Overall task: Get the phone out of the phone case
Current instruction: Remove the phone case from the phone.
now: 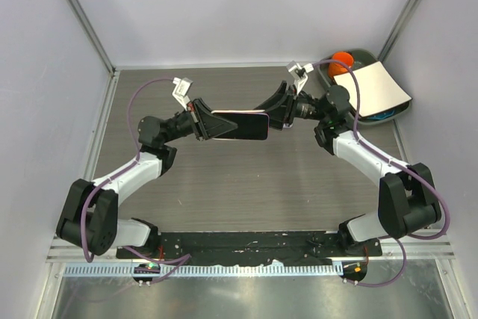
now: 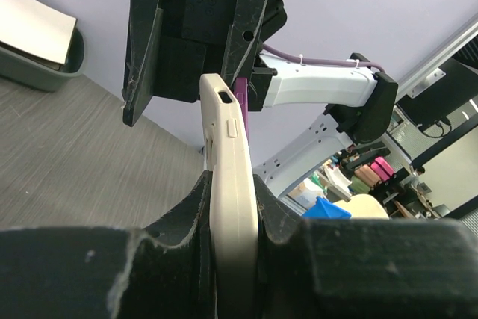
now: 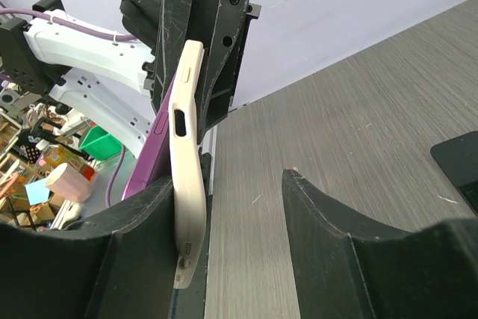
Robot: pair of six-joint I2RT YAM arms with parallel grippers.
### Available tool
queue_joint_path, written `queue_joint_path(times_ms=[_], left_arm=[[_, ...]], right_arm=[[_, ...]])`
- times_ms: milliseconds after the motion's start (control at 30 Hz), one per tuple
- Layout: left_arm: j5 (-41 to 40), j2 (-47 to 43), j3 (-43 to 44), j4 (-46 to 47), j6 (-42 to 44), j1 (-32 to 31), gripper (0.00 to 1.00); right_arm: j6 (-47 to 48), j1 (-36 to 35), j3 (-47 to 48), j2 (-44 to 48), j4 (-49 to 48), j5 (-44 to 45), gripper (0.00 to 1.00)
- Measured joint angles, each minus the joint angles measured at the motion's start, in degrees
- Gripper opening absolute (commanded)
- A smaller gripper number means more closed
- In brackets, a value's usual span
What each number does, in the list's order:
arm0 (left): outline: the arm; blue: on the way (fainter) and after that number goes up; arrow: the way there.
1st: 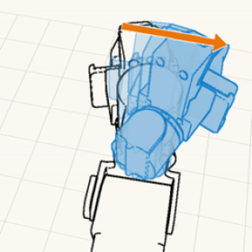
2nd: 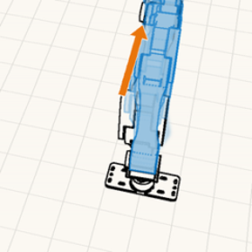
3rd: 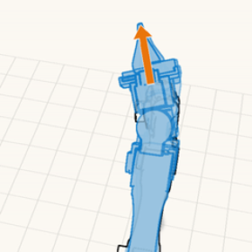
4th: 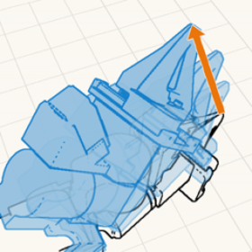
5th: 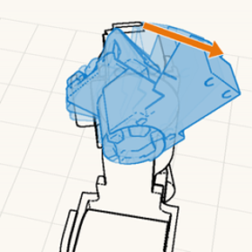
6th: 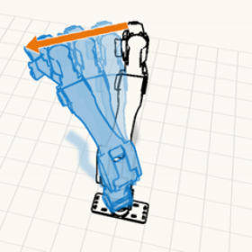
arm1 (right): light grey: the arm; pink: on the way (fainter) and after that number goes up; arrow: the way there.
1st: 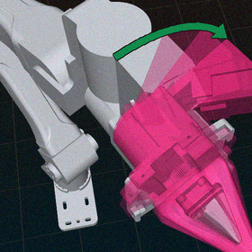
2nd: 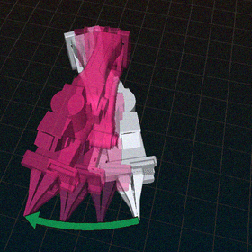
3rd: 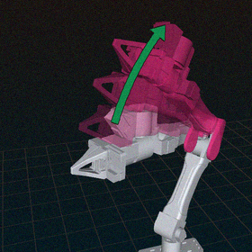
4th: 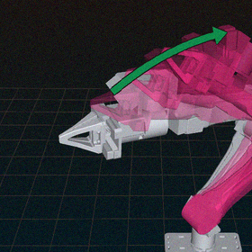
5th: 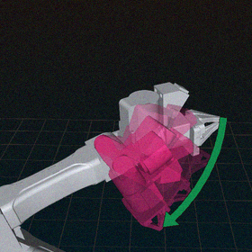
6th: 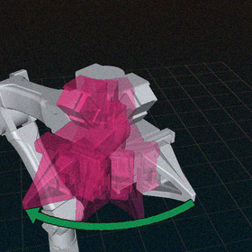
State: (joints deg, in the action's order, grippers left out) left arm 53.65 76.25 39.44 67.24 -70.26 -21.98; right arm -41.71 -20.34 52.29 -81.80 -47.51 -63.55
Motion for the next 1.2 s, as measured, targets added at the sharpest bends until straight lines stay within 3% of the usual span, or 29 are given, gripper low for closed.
queue_joint_path(times_ms=[1200], left_arm=[[1.0, -0.6, -1.5, 2.3, -1.6, 4.1, 0.00]], right_arm=[[-1.8, -3.5, 0.1, -4.0, -3.9, 4.5, 0.61]])
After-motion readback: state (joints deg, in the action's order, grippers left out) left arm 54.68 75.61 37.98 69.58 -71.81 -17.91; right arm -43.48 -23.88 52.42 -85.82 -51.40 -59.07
